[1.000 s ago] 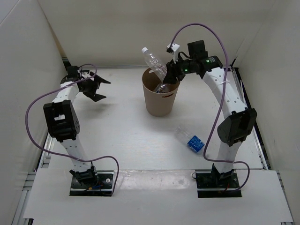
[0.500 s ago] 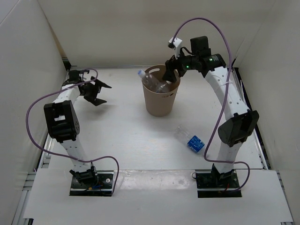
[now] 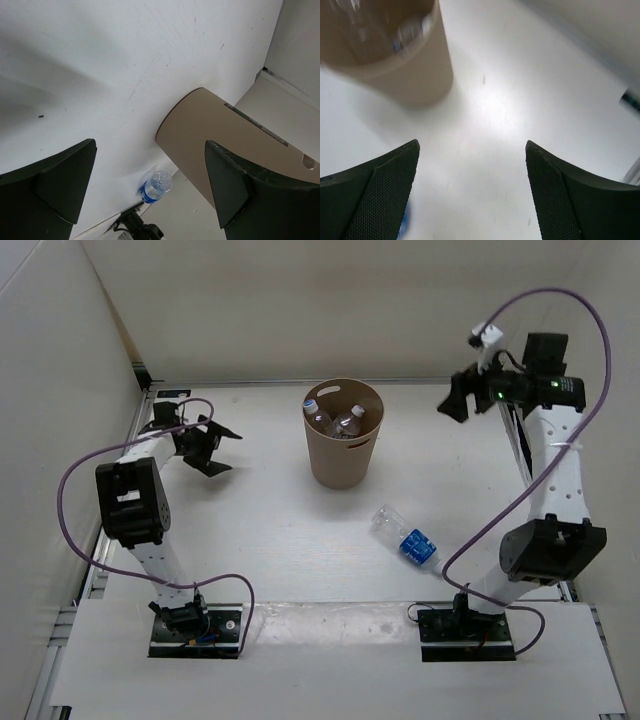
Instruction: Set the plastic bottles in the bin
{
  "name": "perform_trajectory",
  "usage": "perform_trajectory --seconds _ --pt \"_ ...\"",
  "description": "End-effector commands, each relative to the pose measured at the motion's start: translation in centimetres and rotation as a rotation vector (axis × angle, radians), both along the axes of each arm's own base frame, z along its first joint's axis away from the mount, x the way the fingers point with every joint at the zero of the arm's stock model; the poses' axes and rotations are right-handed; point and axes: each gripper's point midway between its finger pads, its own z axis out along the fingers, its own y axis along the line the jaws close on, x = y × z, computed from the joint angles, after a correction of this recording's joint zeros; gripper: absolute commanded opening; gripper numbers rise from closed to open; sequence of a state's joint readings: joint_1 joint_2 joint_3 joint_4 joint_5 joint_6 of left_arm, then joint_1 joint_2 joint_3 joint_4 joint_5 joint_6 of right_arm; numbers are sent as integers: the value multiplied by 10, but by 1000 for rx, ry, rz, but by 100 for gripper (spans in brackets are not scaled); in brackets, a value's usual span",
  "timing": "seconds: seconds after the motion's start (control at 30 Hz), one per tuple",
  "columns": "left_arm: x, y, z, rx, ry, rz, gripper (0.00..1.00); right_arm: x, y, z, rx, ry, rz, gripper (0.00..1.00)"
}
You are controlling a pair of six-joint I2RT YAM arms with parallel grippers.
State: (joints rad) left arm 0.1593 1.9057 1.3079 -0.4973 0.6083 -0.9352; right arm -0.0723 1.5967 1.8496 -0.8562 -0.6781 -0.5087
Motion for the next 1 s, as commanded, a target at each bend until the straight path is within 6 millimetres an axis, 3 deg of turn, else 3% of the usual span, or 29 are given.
perform_trajectory --seconds 0.0,0.03,0.07,0.13,0.17,0.23,0.27,0.4,0.5,0.7,0.97 --pt "-2 -1 38 37 -120 -6 99 -70 -1 -61 -62 179 206 87" --pt "-7 -1 35 37 -110 -3 99 -77 -3 -72 -103 169 245 87" --pt "-10 -2 38 40 -117 -5 99 -99 3 -96 -110 218 292 86" --pt "-16 -2 35 40 -107 3 99 -113 4 -118 -153 244 294 86" --pt "-17 -2 39 42 -121 0 99 -126 17 -129 -147 297 307 86" --pt "-23 -4 41 46 -125 -6 99 -127 15 -141 -170 305 271 86" --pt "-28 -3 40 51 -118 0 99 -134 31 -144 -167 331 294 88" --pt "-50 -4 41 77 -105 -46 99 -146 51 -177 -241 497 252 89" --pt "-65 -4 43 91 -89 -70 99 -145 59 -189 -216 619 199 89" --pt "-91 -4 37 115 -50 -91 99 -152 68 -213 -266 611 226 89" --pt "-101 -5 28 115 -35 -89 99 -174 72 -244 -340 683 228 89"
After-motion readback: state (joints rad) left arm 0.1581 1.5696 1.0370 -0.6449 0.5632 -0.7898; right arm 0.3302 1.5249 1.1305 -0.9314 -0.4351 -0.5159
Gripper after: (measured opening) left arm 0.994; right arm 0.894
